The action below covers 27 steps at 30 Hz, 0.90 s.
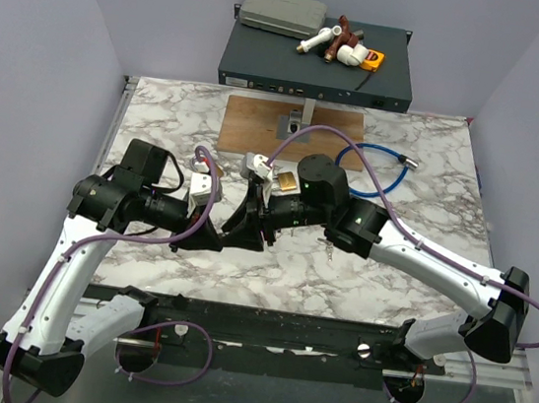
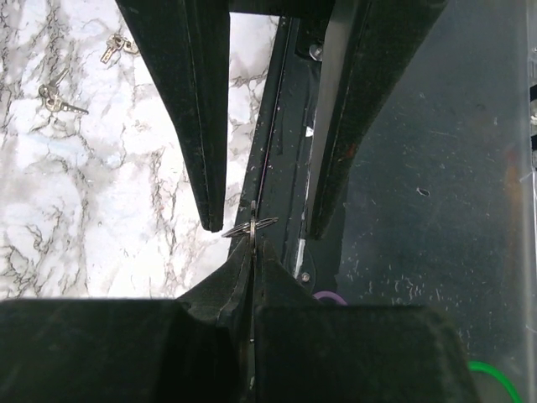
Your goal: Unlock with the key
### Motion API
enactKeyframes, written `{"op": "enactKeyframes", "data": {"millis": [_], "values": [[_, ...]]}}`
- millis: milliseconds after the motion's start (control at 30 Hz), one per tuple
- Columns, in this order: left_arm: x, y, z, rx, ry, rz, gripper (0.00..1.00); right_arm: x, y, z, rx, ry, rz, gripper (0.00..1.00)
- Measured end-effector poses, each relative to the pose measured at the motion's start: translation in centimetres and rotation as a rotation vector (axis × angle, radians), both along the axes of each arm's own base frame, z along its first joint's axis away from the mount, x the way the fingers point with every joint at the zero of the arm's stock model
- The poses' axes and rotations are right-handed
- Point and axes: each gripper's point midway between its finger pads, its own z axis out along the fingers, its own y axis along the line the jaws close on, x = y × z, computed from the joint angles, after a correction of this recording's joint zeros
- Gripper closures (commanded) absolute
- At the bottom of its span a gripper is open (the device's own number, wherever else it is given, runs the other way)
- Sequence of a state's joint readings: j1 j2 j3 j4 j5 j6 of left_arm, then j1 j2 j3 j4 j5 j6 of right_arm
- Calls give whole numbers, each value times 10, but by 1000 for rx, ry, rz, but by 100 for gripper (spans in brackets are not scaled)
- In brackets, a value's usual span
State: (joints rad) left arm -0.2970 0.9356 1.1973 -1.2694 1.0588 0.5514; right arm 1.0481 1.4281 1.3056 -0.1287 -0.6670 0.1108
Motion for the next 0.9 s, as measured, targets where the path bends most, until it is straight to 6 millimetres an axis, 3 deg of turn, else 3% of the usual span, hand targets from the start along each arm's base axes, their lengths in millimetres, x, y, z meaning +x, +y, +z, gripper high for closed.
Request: {"op": "enactKeyframes", "data": {"millis": [33, 200, 233, 567, 767, 800, 900], "values": [[0, 0, 1, 0, 0, 0, 100, 0, 0, 0, 0, -4, 2, 62], [1, -1, 3, 2, 6, -8, 100, -1, 1, -2, -1, -21, 8, 97], [0, -2, 3, 3, 12, -10, 100, -1, 1, -2, -1, -27, 5, 99], [-3, 0, 3, 38, 63, -12, 94, 5, -8, -13, 12, -48, -68, 99], [-3, 1, 10, 33, 36, -7, 93, 1, -25, -42, -12, 16, -133, 99], [-4, 1, 11, 31, 33, -6, 90, 1, -26, -45, -11, 27, -142, 99], [-5, 1, 13, 26, 25, -3, 66, 4, -25, -46, 10, 50, -170, 99]]}}
